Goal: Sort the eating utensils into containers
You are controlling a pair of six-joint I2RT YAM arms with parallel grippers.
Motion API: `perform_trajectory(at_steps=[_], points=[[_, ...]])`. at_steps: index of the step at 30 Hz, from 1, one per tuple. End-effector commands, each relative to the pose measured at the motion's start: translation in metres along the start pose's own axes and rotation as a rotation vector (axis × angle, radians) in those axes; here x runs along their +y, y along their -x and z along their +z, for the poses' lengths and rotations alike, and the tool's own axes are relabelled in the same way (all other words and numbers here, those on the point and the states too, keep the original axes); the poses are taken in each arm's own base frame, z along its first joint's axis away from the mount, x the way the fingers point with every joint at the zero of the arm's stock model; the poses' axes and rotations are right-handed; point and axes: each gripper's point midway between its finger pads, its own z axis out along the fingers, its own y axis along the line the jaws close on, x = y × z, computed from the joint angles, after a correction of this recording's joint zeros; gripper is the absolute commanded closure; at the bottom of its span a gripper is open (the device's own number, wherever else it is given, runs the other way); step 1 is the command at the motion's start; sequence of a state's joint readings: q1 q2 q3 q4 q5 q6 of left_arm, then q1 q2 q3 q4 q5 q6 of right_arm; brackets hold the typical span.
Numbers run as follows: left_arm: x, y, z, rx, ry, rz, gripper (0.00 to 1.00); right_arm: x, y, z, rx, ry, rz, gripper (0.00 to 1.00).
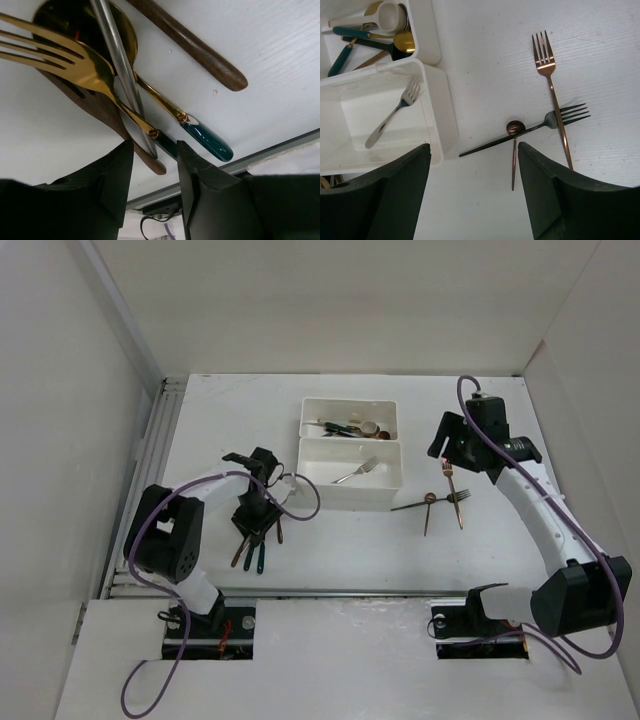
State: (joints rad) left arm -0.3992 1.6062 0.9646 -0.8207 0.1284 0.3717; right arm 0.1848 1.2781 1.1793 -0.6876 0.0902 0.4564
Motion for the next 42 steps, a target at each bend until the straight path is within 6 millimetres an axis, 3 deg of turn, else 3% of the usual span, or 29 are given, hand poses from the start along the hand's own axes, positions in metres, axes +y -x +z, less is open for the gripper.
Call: perform_trajectory(at_steps=[1, 5, 9, 16, 18, 19, 20, 23, 29, 37, 41, 42], points=[[-0.003, -0.021, 0.010, 0.084, -0.009, -0.020, 0.63, 0.004, 0.023, -0.010, -0.084, 0.018, 0.011, 0.25], [-0.010, -0.022, 0.013, 0.086, -0.040, -0.003, 0.66, -0.002, 0.025, -0.013, -0.099, 0.006, 0.010, 0.26], [-0.009, -0.029, 0.023, 0.113, -0.037, -0.005, 0.76, -0.006, 0.032, -0.016, -0.128, -0.008, 0.019, 0.26], [-0.009, -0.021, 0.031, 0.111, -0.034, -0.015, 0.77, -0.009, 0.035, -0.019, -0.139, -0.011, 0.026, 0.26], [-0.006, -0.016, 0.030, 0.096, -0.019, -0.013, 0.88, -0.009, 0.035, -0.019, -0.139, -0.011, 0.026, 0.26], [-0.006, -0.016, 0.030, 0.096, -0.019, -0.013, 1.00, -0.011, 0.036, -0.019, -0.141, -0.017, 0.032, 0.26], [-0.005, -0.013, 0.028, 0.087, -0.016, -0.013, 1.00, -0.011, 0.038, -0.019, -0.149, -0.013, 0.033, 0.26], [-0.002, -0.010, 0.016, 0.076, -0.039, -0.035, 1.00, -0.011, 0.038, -0.019, -0.149, -0.013, 0.033, 0.26], [0.013, 0.019, -0.031, -0.053, -0.040, -0.016, 1.00, -0.012, 0.038, -0.009, -0.137, -0.017, 0.038, 0.27], [0.015, 0.024, -0.044, -0.075, -0.065, 0.017, 1.00, -0.010, 0.047, -0.009, -0.153, -0.007, 0.036, 0.27], [0.044, 0.032, -0.066, -0.121, 0.059, -0.013, 1.00, -0.013, 0.049, -0.006, -0.157, -0.013, 0.033, 0.27], [0.058, 0.050, -0.079, -0.184, 0.124, -0.011, 1.00, -0.013, 0.049, -0.006, -0.157, -0.013, 0.033, 0.27]])
